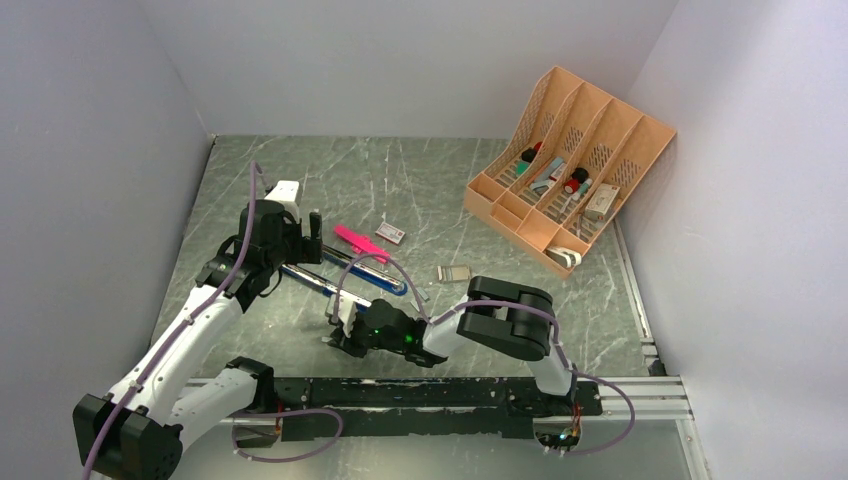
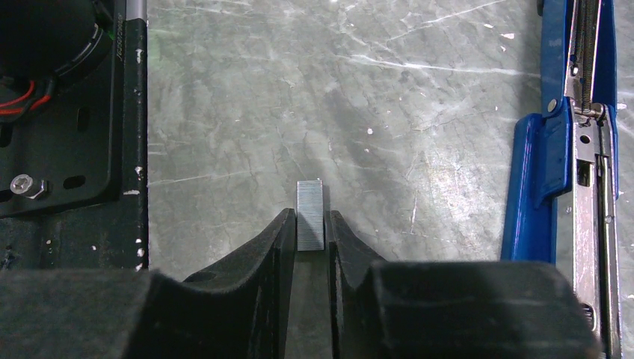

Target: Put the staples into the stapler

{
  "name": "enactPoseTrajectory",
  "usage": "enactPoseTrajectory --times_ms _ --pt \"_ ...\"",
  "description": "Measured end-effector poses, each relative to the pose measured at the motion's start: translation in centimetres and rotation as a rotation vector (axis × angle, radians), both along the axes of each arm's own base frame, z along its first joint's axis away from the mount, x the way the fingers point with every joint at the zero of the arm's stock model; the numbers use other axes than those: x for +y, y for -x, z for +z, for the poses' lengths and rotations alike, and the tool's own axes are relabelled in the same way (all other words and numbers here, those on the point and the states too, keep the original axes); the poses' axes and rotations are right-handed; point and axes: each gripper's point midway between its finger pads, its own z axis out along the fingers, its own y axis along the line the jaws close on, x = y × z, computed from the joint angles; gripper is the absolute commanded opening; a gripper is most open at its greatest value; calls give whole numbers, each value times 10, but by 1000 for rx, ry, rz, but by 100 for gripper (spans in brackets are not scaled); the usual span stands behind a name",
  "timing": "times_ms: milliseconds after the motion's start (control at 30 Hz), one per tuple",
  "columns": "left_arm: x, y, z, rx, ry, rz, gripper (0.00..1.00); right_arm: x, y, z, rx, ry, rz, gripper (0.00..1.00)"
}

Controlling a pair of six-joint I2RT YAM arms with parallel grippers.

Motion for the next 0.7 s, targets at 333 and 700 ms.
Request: enactPoseTrajectory --times_ms 333,700 --pt "0 0 0 0 0 0 97 -1 0 0 0 1 0 23" --pt "0 0 0 0 0 0 97 -2 1 0 2 1 0 2"
